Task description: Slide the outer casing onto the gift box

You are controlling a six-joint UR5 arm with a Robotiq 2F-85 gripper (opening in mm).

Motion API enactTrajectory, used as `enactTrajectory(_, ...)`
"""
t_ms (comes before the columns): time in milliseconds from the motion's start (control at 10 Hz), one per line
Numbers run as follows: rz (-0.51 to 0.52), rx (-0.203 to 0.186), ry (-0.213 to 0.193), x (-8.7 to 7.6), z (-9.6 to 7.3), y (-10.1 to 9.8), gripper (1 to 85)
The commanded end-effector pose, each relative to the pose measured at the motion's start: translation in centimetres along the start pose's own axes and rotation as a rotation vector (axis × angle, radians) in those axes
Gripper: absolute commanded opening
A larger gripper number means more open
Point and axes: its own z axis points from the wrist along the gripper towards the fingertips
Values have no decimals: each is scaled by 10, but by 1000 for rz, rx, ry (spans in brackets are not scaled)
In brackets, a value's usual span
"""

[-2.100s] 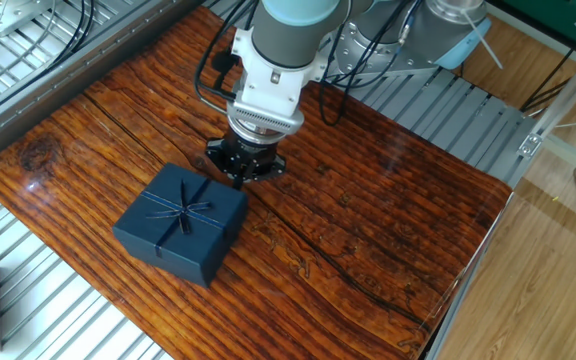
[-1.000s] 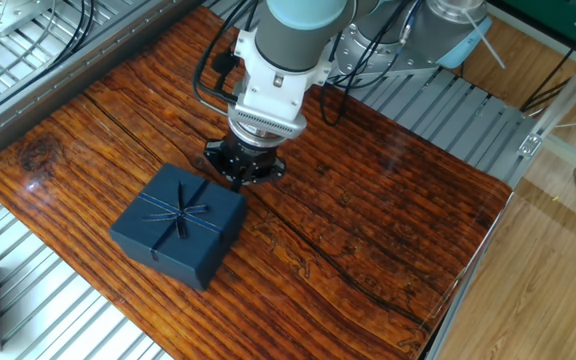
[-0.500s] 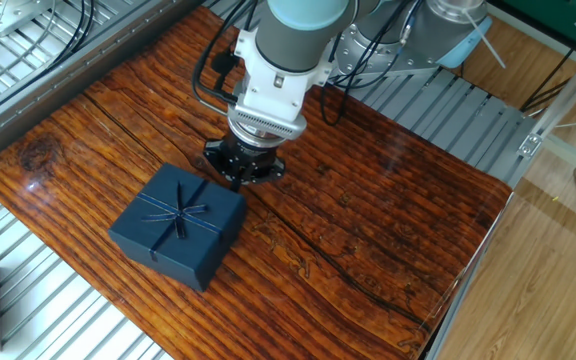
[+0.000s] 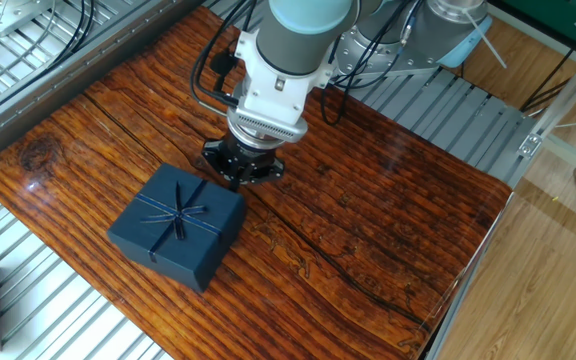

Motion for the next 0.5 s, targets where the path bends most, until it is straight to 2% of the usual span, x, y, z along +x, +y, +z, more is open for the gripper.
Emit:
enactTrajectory(0, 6, 0, -3, -4, -1, 0, 10)
enactTrajectory(400, 11, -1, -5, -6, 0, 2, 10)
